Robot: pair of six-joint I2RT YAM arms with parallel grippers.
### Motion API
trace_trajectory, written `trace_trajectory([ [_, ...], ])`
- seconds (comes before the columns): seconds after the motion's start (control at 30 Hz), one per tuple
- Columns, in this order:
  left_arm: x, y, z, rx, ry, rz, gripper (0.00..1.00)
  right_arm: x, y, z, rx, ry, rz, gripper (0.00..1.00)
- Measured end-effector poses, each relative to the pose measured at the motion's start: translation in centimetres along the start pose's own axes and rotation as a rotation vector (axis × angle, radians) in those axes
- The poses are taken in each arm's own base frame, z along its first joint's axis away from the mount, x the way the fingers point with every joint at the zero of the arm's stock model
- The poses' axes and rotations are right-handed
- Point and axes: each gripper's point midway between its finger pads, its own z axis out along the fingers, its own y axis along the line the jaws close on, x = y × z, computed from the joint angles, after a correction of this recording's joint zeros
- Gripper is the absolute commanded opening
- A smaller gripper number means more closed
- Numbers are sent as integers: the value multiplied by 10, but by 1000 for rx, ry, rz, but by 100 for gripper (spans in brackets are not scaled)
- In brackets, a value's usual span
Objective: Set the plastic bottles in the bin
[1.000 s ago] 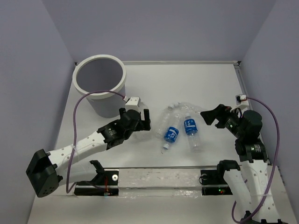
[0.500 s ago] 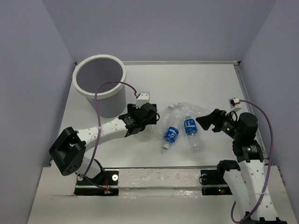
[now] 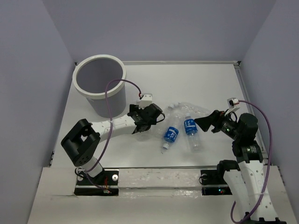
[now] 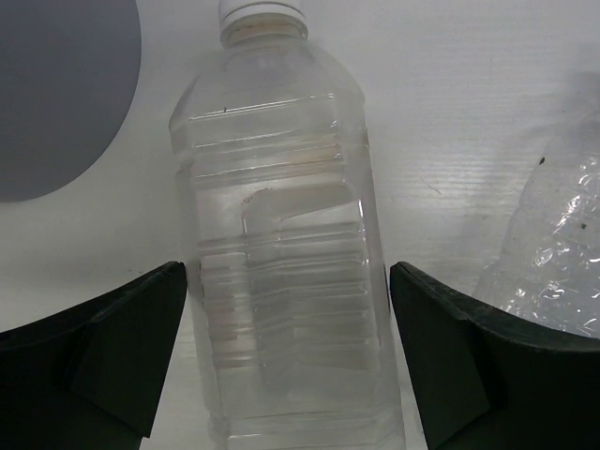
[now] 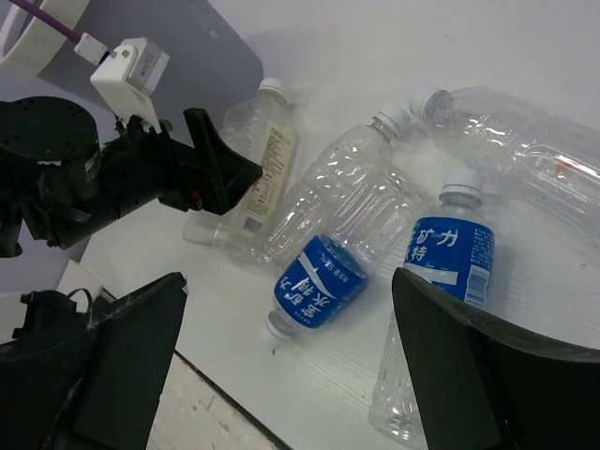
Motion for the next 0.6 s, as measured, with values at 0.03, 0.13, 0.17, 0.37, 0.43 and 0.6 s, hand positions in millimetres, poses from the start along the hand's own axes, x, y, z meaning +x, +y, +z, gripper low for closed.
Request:
trace_trajectory([
  [0.03,1,0,1,-4,1,4,99,1,1,0,-8,1,-1,96],
  [0.13,5,0,6,-17,9,21,99,3,1,1,-18,8,3,96],
  [0.17,6,-1,9,-20,10,23,99,3,2,1,-20,9,3,96],
  [0.37,3,-1,16,-24,-1,18,81,4,4,1,-31,14,3,96],
  [0.43,1,0,18,-25,-5,16,69,6,4,1,-34,18,9,95],
  [0.6,-5,0,14,-12,-19,7,56,10,1,2,-34,27,21,95],
])
